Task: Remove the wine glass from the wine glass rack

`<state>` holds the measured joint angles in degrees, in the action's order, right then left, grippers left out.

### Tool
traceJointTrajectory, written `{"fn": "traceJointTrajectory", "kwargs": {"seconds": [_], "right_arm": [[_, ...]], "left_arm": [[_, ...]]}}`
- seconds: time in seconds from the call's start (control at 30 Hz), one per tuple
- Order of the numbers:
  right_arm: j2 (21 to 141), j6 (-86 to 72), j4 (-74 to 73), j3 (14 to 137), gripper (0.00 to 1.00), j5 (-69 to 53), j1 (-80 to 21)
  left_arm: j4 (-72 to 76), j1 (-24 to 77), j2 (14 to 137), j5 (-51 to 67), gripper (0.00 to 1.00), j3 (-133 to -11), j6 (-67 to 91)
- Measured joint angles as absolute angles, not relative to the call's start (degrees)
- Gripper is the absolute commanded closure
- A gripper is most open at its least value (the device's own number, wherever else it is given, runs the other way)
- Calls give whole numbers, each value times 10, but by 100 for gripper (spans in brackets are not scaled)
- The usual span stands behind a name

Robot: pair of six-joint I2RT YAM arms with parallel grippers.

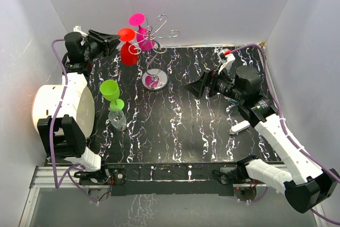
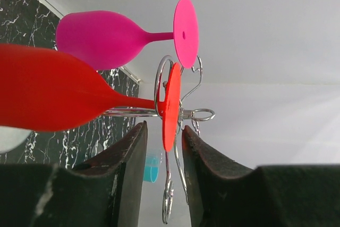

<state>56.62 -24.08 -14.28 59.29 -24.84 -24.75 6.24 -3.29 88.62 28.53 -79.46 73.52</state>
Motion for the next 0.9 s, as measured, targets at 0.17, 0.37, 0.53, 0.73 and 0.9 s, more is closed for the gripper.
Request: {"fn": "traceJointTrajectory", "kwargs": {"seconds": [0.17,0.37,0.53,0.73,0.9], "right_arm": [[566,-241,-143,591,2,-249,-248],[566,-241,-143,591,2,-250,-248],[566,-241,-143,591,2,-250,-248],[566,-241,-143,591,2,-250,-248],[566,-241,-143,591,2,-250,-248]], "left_arm": [[66,-33,887,289,68,-795,735],[69,-33,894,291,72,-805,735],[69,-33,900,292,73,-811,735],[68,-33,907,293,80,-816,736],[69,-33,907,294,94,-818,737]]}}
